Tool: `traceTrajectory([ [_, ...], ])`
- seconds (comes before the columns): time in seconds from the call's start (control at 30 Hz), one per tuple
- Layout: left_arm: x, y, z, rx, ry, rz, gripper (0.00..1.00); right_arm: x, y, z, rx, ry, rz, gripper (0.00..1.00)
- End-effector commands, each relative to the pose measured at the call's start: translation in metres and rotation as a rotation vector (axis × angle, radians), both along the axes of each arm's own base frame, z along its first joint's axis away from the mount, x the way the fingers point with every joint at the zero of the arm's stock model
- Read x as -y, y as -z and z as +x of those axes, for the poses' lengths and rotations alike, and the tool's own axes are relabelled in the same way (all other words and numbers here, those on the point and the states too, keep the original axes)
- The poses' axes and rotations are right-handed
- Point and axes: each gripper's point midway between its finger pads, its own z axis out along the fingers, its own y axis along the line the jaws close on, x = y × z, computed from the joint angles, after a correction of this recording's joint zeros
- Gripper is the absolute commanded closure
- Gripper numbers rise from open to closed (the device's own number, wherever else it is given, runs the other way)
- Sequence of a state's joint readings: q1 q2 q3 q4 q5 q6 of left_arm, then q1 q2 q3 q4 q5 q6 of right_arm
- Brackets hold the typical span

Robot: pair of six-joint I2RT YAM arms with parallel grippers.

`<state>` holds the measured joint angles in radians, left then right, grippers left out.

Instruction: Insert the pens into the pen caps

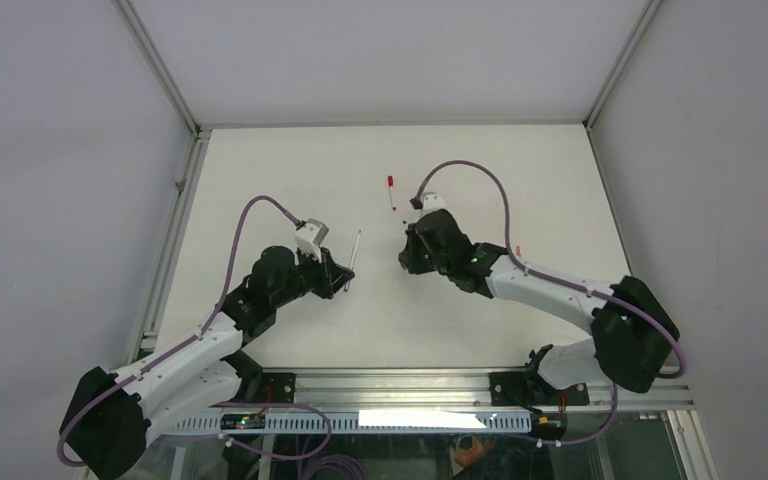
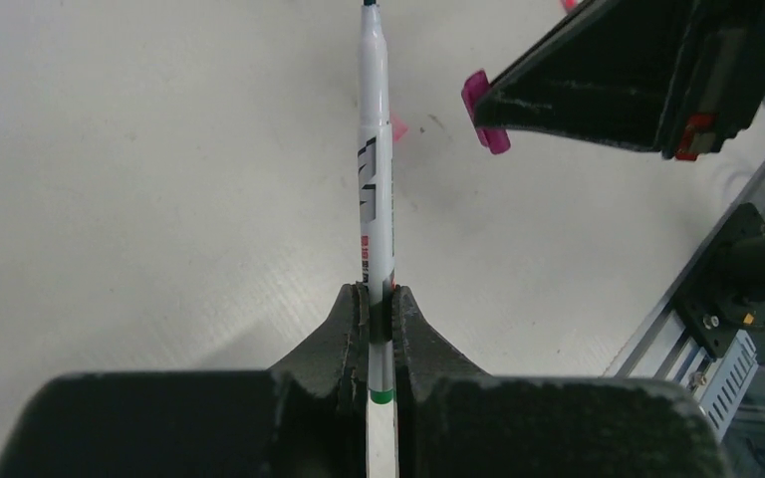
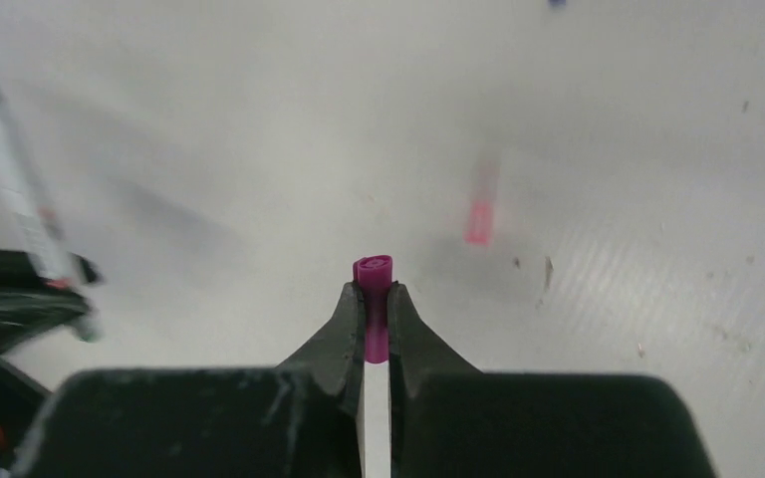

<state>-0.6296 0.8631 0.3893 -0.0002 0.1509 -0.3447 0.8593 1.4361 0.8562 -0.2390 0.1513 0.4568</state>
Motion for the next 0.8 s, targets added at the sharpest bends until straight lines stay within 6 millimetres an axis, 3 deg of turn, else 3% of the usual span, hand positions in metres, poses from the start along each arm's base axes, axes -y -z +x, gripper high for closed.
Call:
traceTrajectory([
  [0.0,0.023,-0.049,0.004,0.162,0.058,-0.179,1.00,-0.032,-0.117,0.046,0.322,0.091,0.423,1.00],
  [0.17,0.031,-0.072,0.001,0.262,0.092,-0.259,1.00,-0.038,-0.182,0.052,0.470,0.098,0.637,1.00],
  [0.27,0.037,-0.081,-0.002,0.295,0.120,-0.298,1.00,-0.040,-0.208,0.052,0.527,0.099,0.735,1.00],
  [0.63,0.051,-0.093,-0.007,0.322,0.171,-0.342,1.00,-0.057,-0.236,0.047,0.532,0.029,0.843,1.00],
  [0.77,0.050,-0.093,-0.005,0.327,0.162,-0.331,1.00,-0.058,-0.235,0.041,0.509,0.004,0.831,1.00],
])
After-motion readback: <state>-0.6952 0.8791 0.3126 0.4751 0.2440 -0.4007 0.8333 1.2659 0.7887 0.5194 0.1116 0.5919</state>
